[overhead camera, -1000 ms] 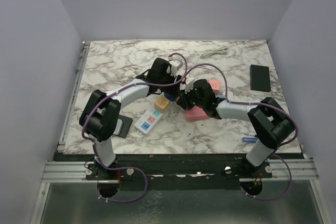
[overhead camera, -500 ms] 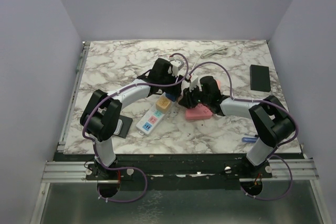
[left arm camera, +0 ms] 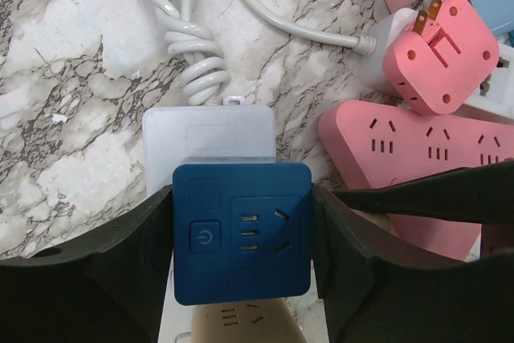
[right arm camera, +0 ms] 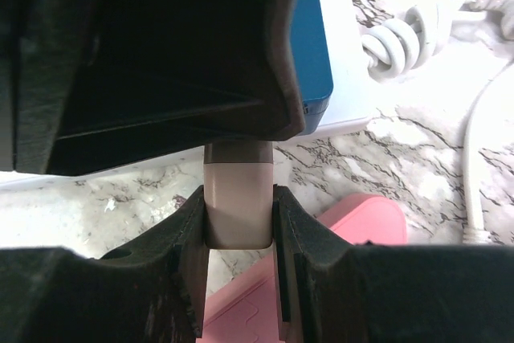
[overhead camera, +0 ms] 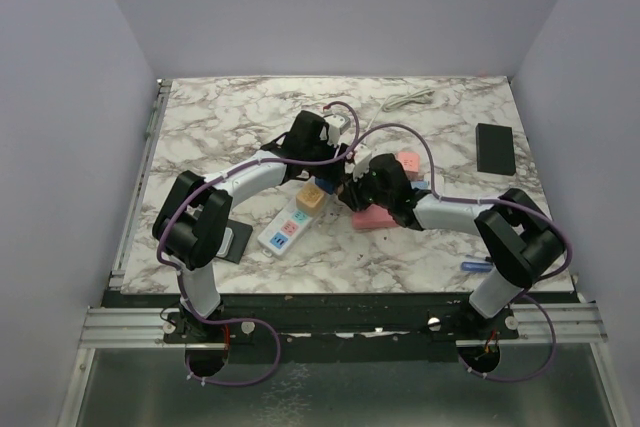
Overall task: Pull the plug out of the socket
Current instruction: Remove the plug from the socket.
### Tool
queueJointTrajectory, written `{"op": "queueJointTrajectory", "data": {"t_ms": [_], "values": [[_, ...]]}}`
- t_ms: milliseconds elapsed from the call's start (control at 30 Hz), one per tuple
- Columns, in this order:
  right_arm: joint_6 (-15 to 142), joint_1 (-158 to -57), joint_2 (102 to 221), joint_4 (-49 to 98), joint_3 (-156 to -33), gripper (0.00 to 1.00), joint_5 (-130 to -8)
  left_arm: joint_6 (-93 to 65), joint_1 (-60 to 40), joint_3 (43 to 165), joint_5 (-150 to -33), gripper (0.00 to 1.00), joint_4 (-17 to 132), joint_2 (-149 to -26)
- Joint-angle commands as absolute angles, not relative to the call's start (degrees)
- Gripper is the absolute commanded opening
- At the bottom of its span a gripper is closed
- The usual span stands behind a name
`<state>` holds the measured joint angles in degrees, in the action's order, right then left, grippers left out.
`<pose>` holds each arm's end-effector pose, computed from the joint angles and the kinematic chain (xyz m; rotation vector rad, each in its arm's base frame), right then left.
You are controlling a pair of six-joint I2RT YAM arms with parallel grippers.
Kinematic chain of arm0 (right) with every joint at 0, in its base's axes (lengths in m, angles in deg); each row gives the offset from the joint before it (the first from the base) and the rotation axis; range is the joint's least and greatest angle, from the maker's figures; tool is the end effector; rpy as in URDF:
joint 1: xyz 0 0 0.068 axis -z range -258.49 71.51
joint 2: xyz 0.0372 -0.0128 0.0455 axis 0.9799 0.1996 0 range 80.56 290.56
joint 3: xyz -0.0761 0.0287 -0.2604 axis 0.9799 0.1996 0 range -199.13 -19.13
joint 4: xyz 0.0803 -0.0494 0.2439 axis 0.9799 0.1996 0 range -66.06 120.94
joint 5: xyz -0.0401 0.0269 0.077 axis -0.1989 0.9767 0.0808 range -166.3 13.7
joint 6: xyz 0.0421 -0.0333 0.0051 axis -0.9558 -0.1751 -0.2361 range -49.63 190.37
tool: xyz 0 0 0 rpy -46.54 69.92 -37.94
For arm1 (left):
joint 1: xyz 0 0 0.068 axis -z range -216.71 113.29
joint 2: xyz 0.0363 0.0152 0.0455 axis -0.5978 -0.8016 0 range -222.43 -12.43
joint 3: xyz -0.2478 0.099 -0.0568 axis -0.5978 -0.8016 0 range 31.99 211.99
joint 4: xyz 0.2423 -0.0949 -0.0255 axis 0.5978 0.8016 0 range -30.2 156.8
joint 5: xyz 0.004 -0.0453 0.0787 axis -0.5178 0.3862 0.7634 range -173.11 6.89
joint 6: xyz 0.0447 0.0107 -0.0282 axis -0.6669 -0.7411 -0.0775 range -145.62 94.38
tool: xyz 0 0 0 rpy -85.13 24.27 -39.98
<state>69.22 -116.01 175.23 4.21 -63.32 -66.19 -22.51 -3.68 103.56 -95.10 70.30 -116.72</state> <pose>0.2638 0.2105 0.1700 -0.7743 2.0101 0.5847 0.3338 -0.2259 0.2129 0.7157 2.2614 -0.5544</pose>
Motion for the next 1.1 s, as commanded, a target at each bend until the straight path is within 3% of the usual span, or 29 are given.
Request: {"op": "queueJointTrajectory", "data": {"t_ms": [0, 433, 533, 800, 1067], "values": [[68.7, -119.5, 171.5, -0.1, -63.1, 0.01, -74.0, -26.8, -4.8, 100.0, -88.7, 0.0, 84.3, -121.8], [68.0, -122.7, 170.6, -2.0, -62.8, 0.01, -85.2, -27.0, -4.8, 99.8, -88.8, 0.0, 84.5, -121.8], [68.3, -121.3, 170.2, -2.4, -62.5, 0.01, -82.2, -27.2, -4.8, 99.8, -88.8, 0.0, 84.6, -121.7], [68.9, -112.7, 170.2, -1.5, -62.7, 0.01, -59.0, -27.7, -4.8, 99.7, -89.5, 0.0, 84.6, -121.3], [72.0, -109.5, 171.3, 1.4, -64.6, 0.01, -55.9, -27.8, -4.8, 99.8, -89.3, 0.0, 84.6, -121.3]]}}
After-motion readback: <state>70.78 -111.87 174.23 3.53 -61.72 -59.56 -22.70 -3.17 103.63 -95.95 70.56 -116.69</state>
